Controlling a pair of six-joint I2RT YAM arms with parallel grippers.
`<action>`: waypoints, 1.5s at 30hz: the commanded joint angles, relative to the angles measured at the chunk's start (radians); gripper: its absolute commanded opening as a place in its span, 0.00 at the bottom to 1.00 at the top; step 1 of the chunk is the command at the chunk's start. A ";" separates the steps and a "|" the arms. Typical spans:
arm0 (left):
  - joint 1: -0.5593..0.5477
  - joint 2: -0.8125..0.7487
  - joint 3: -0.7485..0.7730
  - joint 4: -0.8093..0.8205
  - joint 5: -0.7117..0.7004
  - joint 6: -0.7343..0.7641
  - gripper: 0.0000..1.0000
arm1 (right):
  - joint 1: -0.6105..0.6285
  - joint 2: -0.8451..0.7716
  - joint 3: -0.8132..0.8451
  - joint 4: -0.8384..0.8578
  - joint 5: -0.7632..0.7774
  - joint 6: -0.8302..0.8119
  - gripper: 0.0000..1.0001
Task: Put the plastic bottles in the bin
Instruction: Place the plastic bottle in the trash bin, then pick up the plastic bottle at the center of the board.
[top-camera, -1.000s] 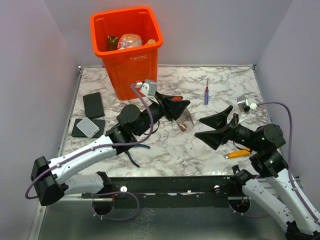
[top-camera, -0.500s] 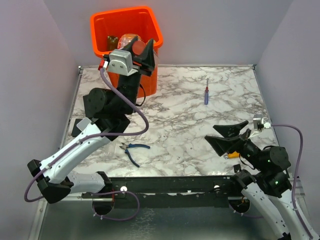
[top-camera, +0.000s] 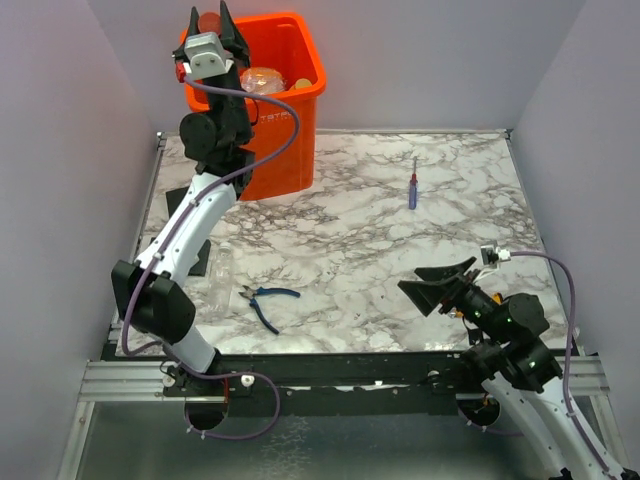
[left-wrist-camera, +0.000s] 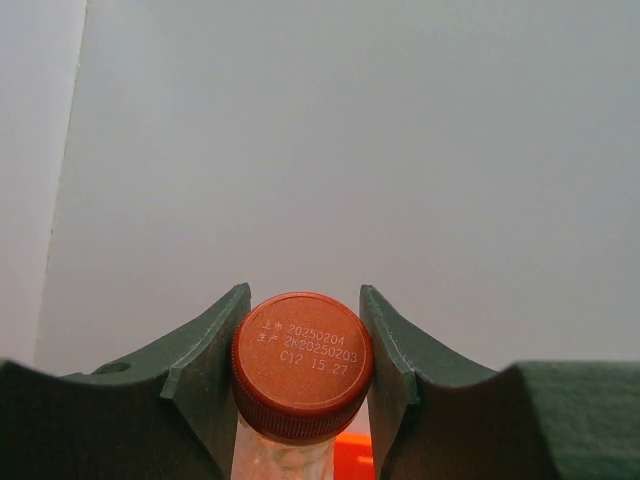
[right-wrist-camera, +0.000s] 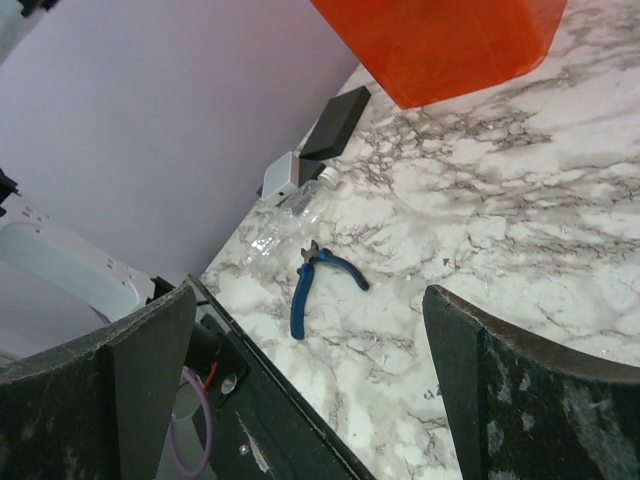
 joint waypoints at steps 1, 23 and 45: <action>0.017 0.065 0.146 0.101 0.106 -0.044 0.00 | 0.006 -0.049 -0.037 -0.041 0.023 -0.001 0.98; 0.096 0.320 0.332 -0.175 0.047 -0.335 0.10 | 0.006 0.006 -0.093 -0.050 0.111 -0.063 0.98; -0.420 -0.215 -0.196 -0.277 -0.456 0.011 0.99 | 0.006 0.117 -0.043 -0.046 0.133 -0.070 0.98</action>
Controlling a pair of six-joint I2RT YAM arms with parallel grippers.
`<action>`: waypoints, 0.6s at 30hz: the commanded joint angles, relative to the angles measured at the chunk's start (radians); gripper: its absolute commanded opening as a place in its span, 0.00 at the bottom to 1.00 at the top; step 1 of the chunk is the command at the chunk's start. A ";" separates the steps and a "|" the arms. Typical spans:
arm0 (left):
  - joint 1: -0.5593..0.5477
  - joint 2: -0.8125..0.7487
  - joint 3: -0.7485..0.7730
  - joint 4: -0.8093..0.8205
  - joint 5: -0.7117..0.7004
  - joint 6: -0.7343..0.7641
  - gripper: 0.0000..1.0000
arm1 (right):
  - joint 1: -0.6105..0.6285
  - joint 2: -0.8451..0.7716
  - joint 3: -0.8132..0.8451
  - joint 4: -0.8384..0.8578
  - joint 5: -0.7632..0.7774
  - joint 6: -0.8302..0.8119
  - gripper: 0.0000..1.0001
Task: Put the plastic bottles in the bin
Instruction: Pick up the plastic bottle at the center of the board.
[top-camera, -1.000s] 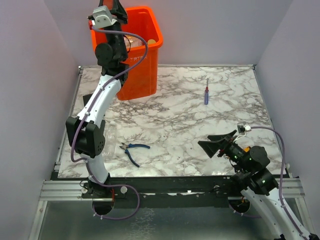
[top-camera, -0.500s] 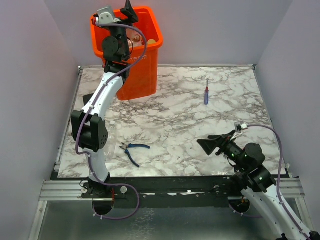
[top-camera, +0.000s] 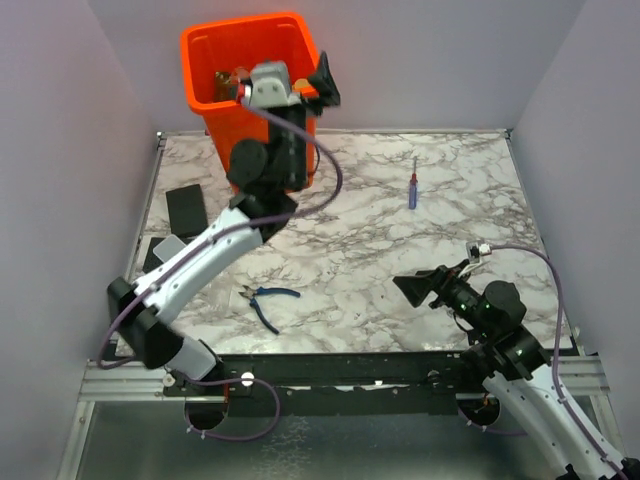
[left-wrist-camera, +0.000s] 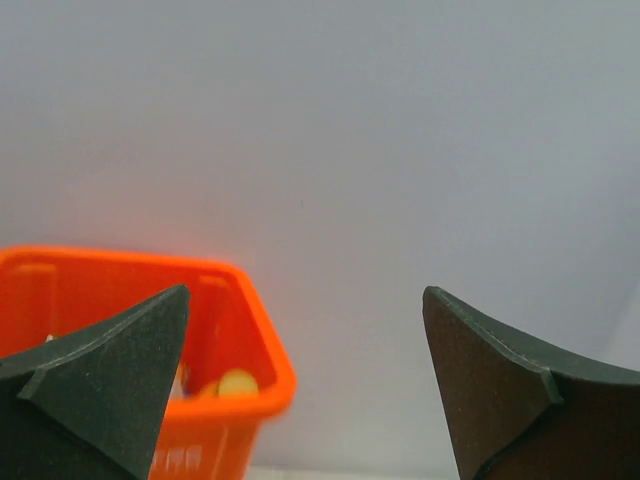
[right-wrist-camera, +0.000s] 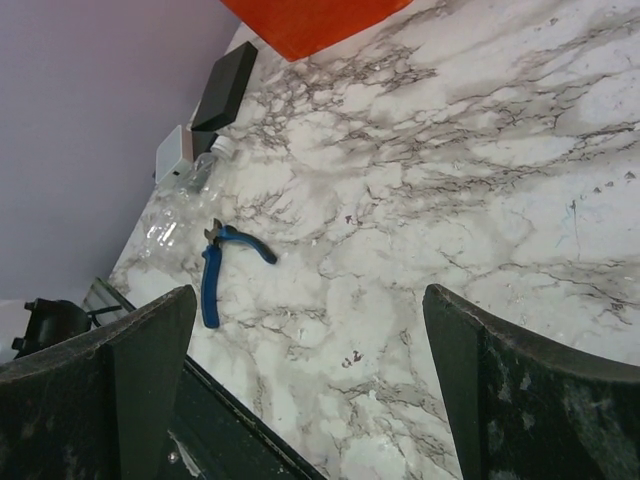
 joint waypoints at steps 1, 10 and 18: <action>-0.173 -0.297 -0.344 -0.076 -0.353 0.090 0.99 | 0.006 0.053 0.041 0.009 -0.010 -0.023 0.98; -0.220 -0.536 -0.407 -1.307 -0.449 -0.675 0.99 | 0.006 0.164 0.049 0.035 -0.097 -0.013 0.98; -0.196 -0.421 -0.656 -1.539 -0.280 -0.837 0.99 | 0.005 0.152 0.027 0.064 -0.084 0.033 0.97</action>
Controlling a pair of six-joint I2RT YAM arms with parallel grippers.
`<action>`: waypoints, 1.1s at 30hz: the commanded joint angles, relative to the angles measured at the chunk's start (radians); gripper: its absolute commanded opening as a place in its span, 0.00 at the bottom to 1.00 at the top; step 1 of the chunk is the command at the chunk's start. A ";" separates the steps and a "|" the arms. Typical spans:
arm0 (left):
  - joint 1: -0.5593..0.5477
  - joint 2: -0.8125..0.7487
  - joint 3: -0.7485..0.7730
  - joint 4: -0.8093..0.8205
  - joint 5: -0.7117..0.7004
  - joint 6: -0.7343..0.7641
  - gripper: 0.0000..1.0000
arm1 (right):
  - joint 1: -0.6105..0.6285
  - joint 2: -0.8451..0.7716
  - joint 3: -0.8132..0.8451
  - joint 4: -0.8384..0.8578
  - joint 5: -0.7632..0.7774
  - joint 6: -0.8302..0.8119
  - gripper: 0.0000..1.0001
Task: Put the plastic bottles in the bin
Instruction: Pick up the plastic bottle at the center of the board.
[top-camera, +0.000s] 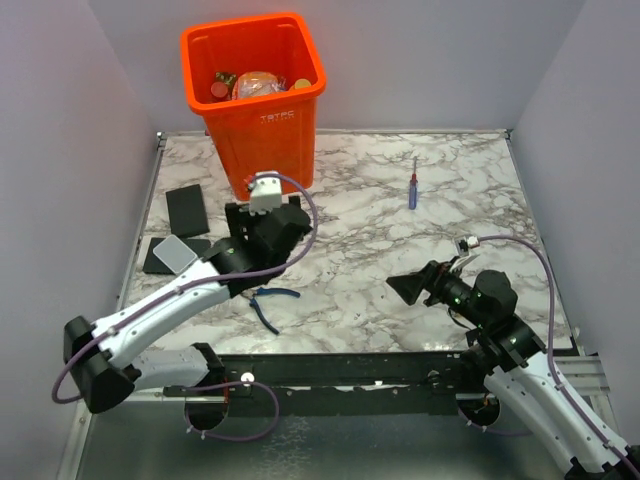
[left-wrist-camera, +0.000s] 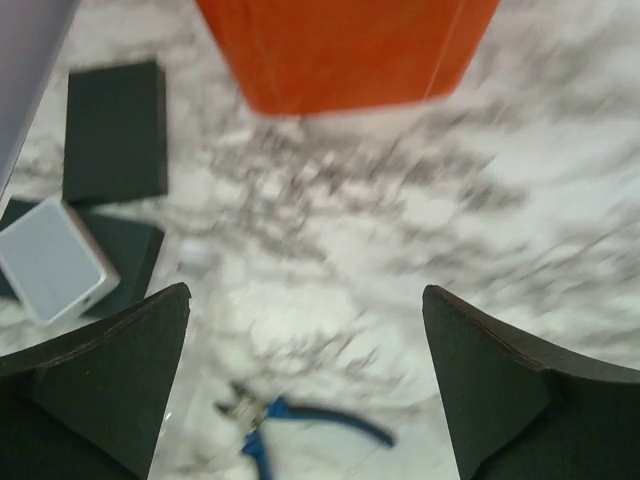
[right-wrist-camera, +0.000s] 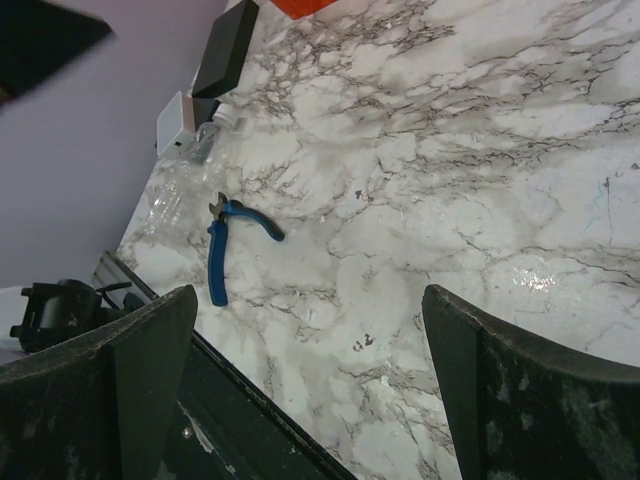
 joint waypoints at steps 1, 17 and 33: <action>0.049 0.044 -0.169 -0.267 0.078 -0.167 0.99 | 0.006 -0.010 -0.007 0.029 -0.019 0.032 0.97; 0.460 0.050 -0.367 -0.207 0.396 -0.217 0.99 | 0.006 -0.007 -0.085 0.122 -0.049 0.105 0.96; 0.548 0.186 -0.470 -0.086 0.398 -0.226 0.88 | 0.006 0.028 -0.068 0.167 -0.024 0.116 0.96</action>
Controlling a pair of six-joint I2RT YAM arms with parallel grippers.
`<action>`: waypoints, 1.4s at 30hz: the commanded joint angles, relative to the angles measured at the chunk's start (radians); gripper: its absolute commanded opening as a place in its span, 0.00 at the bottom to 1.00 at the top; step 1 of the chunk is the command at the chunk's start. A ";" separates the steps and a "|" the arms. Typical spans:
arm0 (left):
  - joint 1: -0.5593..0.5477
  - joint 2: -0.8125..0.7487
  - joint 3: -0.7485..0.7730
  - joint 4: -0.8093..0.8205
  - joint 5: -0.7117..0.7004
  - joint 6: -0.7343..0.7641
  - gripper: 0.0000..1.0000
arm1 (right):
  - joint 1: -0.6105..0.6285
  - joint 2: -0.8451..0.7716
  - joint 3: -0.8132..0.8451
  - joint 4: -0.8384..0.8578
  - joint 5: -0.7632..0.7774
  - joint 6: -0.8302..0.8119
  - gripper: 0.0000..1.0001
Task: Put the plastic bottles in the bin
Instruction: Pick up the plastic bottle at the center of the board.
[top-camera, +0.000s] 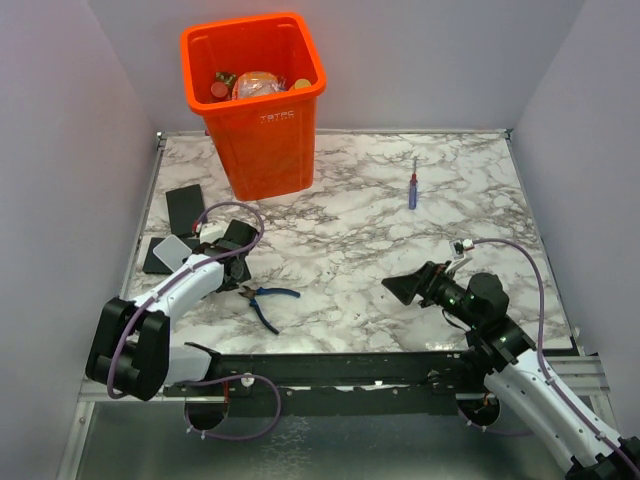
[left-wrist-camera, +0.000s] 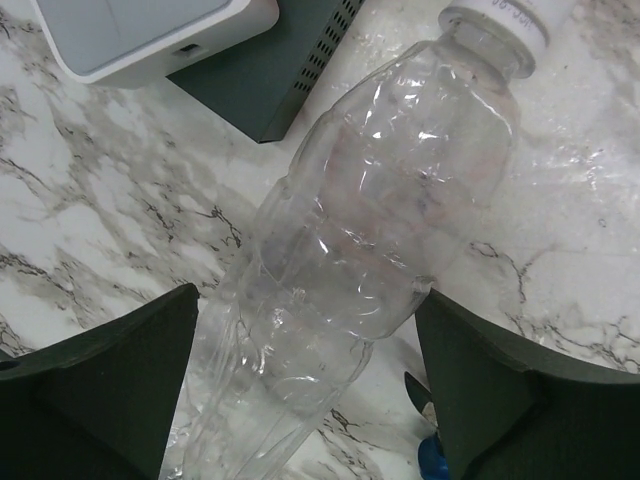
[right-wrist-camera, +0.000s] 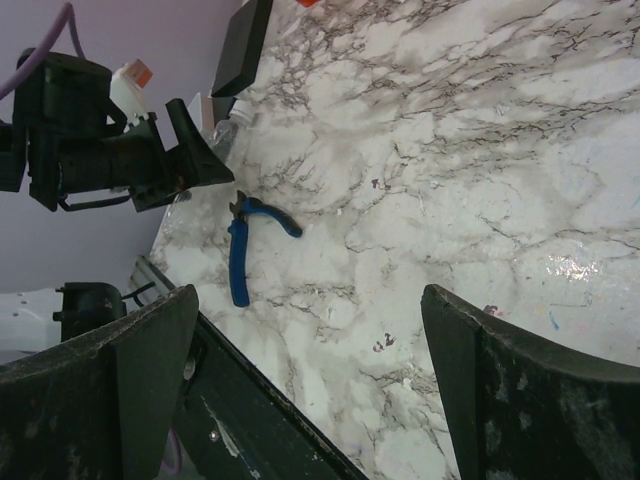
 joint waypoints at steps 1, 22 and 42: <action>0.011 0.034 -0.039 0.068 0.033 -0.015 0.86 | 0.006 0.002 0.036 0.015 0.011 -0.008 0.96; -0.043 -0.349 0.282 0.068 0.325 0.078 0.37 | 0.006 0.077 0.151 -0.040 0.054 -0.101 0.96; -0.397 -0.142 -0.234 1.974 0.873 -0.175 0.23 | 0.010 0.280 0.165 0.600 -0.294 0.034 0.95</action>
